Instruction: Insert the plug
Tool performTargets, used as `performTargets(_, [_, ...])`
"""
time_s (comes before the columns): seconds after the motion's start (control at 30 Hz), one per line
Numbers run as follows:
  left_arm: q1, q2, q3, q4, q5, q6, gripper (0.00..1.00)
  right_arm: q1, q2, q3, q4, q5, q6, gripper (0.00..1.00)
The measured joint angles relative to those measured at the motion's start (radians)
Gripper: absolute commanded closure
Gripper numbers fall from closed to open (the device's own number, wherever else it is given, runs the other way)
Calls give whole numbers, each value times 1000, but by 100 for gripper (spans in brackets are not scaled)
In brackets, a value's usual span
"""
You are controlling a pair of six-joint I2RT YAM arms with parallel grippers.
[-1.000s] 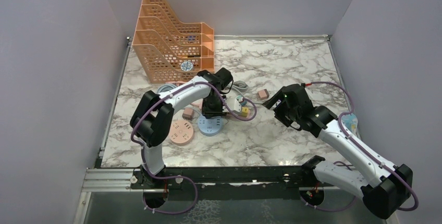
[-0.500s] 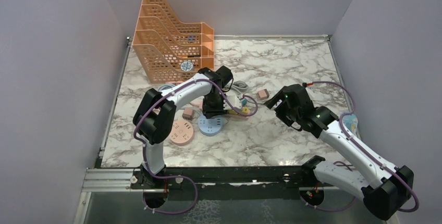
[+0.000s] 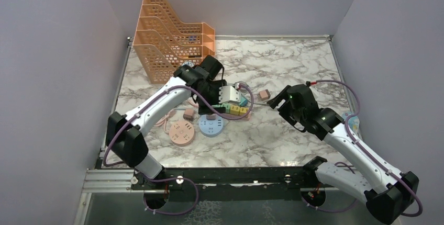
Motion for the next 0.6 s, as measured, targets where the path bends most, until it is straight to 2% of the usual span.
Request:
performTargets(0.13, [1, -108, -31, 61, 42, -8, 24, 0, 2, 28, 3, 11, -76, 27])
performTargets(0.3, [2, -257, -175, 299, 42, -148, 21, 0, 51, 71, 49, 31, -212, 27])
performTargets(0.47, [2, -397, -333, 585, -108, -457, 11, 0, 201, 121, 105, 51, -323, 26])
performTargets(0.5, [2, -414, -345, 624, -154, -529, 10, 0, 245, 135, 114, 56, -342, 26])
performTargets(0.57, [3, -440, -351, 674, -231, -648, 2, -5, 347, 174, 123, 69, -374, 25])
performTargets(0.6, [4, -455, -355, 698, -271, -706, 1, -9, 398, 195, 128, 71, -386, 25])
